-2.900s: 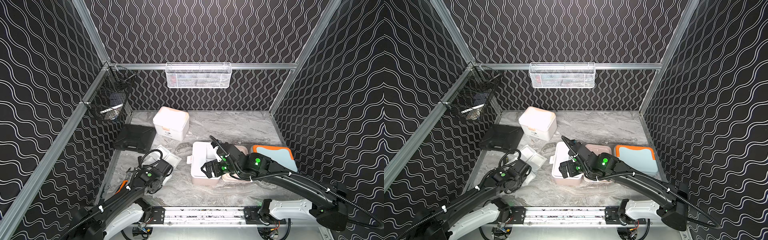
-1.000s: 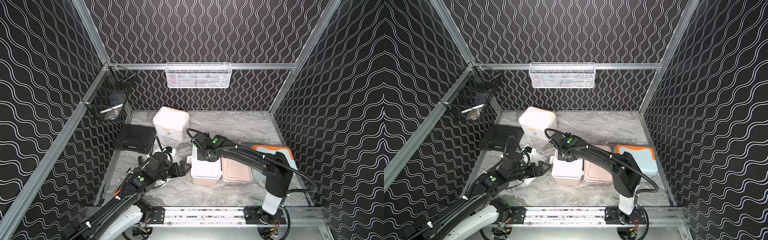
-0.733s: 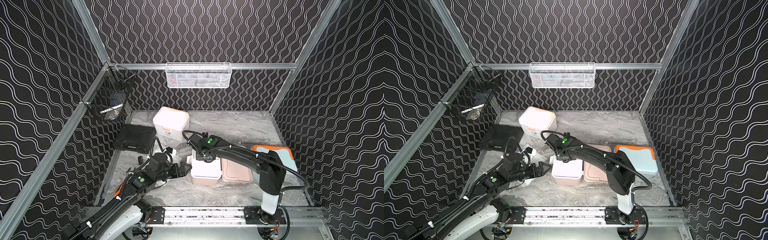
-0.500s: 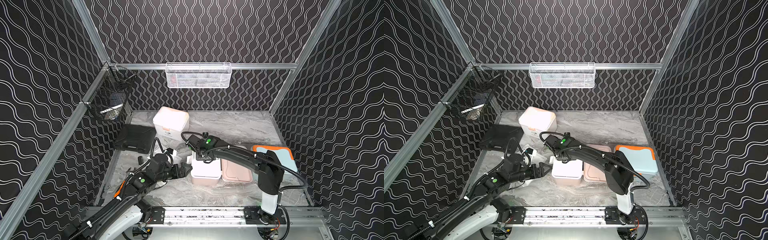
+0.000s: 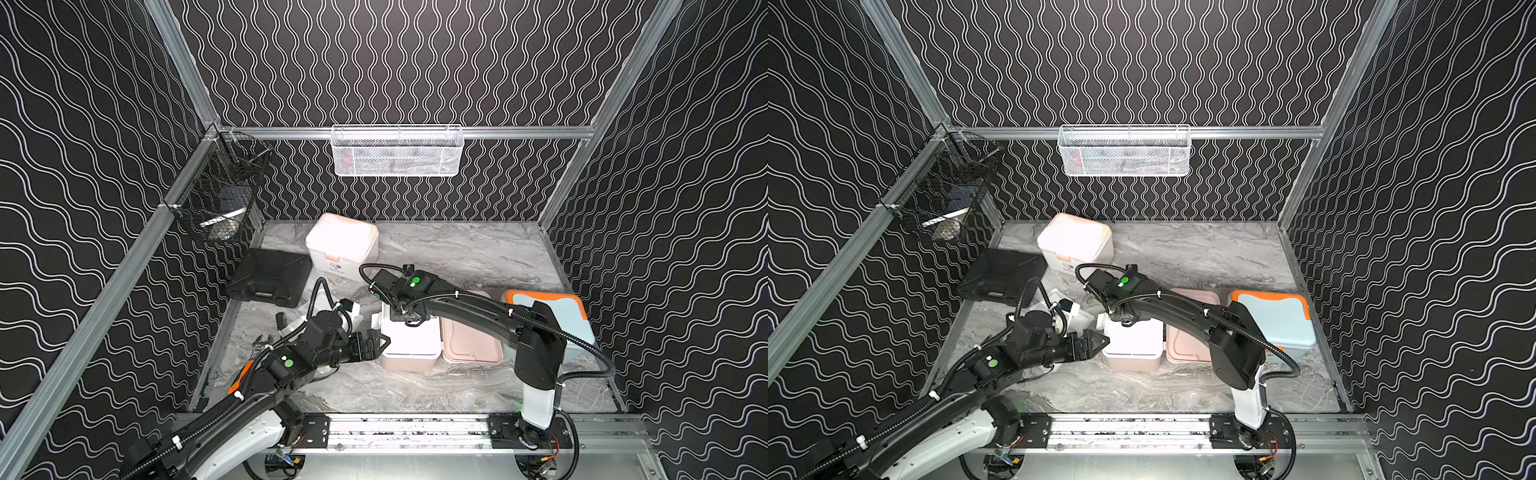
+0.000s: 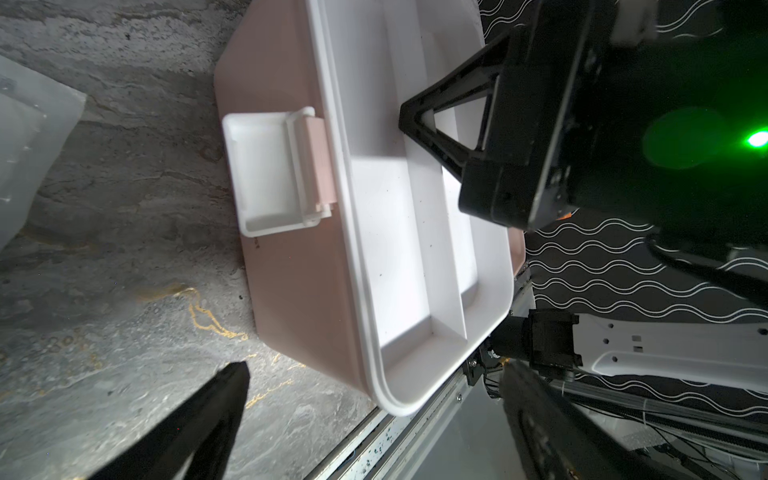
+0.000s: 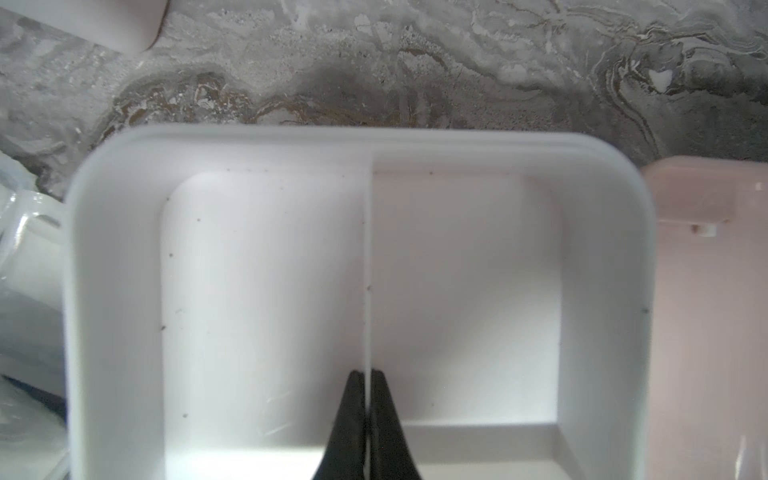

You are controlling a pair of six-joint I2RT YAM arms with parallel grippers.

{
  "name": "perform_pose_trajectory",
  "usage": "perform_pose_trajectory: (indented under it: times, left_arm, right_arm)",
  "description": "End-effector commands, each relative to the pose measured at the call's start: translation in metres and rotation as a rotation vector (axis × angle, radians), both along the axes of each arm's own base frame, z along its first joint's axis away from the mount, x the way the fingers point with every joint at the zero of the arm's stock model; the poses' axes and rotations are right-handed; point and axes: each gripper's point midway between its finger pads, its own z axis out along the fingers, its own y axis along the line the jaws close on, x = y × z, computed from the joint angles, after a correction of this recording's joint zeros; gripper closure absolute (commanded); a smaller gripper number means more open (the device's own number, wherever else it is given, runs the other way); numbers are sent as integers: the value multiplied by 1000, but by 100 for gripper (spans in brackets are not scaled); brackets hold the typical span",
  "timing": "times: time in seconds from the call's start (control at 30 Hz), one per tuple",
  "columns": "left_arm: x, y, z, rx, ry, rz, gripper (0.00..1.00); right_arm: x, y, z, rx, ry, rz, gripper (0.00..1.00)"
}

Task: Open first aid kits and take out gauze
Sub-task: Pick up the compartment layer from the first aid kit.

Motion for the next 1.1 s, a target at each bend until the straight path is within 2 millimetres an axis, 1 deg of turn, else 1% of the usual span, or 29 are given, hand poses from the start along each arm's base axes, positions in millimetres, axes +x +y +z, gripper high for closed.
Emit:
perform_pose_trajectory:
  times: [0.0,0.17,0.4,0.53,0.63,0.7,0.8,0.9,1.0,1.07]
  left_arm:
    - [5,-3,7,-9,-28,15,1]
    - [5,-4,8,-1,-34,13,1]
    - [6,0,12,10,-52,31,1]
    - [6,1,12,13,-51,36,1]
    - [5,2,17,1,-65,37,1]
    - [5,2,27,-23,-92,37,1]
    - [4,4,44,-54,-141,41,1]
    - [3,9,64,-75,-194,52,1]
    - [1,14,81,-83,-239,61,1]
    - [0,18,92,-79,-268,69,1]
  right_arm:
    - [2,-6,15,-19,-40,-6,100]
    - [2,-7,23,-20,-59,-4,100]
    - [2,-8,36,-7,-93,4,100]
    - [2,-11,39,-15,-101,4,100]
    - [1,-13,47,-13,-111,5,100]
    - [1,-13,54,-1,-126,12,100]
    - [-1,-16,71,30,-158,26,100]
    - [-5,-16,91,95,-194,72,100]
    - [-10,-18,115,199,-269,127,100]
    - [-15,-24,133,266,-333,159,100]
